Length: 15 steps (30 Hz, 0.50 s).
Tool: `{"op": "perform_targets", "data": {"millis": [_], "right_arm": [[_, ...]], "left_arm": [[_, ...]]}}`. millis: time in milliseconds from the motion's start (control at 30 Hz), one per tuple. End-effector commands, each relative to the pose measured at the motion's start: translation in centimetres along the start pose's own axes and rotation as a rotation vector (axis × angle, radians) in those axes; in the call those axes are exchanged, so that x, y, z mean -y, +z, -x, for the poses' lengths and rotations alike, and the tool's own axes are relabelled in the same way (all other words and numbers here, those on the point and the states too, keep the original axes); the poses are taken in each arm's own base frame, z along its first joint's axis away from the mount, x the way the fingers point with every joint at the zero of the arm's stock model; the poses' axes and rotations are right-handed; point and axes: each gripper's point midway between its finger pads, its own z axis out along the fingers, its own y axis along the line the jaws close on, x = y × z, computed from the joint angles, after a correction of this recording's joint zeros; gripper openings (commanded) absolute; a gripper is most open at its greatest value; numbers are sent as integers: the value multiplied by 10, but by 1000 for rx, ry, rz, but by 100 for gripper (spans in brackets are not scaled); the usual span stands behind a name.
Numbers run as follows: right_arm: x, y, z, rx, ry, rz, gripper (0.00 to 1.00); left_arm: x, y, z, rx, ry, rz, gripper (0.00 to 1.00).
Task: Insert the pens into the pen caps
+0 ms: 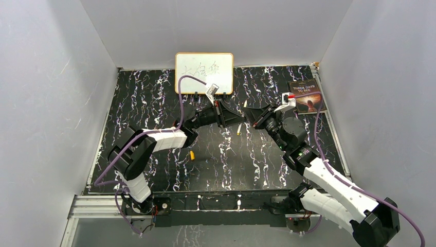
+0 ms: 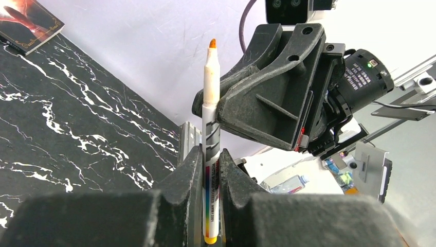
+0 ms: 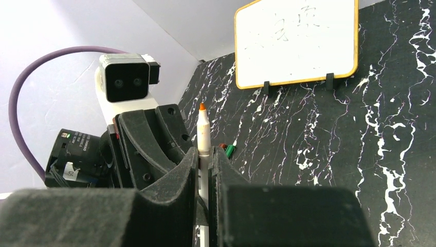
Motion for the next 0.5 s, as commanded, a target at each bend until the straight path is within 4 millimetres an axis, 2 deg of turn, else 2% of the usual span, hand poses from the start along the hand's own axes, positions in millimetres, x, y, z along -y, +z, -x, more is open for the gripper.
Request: {"op": "perform_targets", "data": {"millis": [0,33,100,200,300,333,400,467], "right_arm": [[-11,-1,17,49,-16,28,0],[-11,-2,17,47,-21,24,4],[-10,-5,18,48,-33,22,19],[-7,-12,21,56,-58,6,34],[-8,-18,23,52,-99,14,41],[-11,-19,20,33,-119,32,42],[-16,-16,3,-61,-163,74,42],[-13,-10,-28,-204,-186,94,42]], "left_arm": [[25,4,8,-19,129,-83,0],[23,4,7,-31,149,-69,0],[13,1,5,-61,196,-5,0],[-14,-12,14,-96,285,157,0],[-52,-45,33,-137,312,363,0],[-59,-57,45,-122,334,404,0],[-73,-84,69,-94,366,527,0],[-84,-112,88,-112,426,708,0]]}}
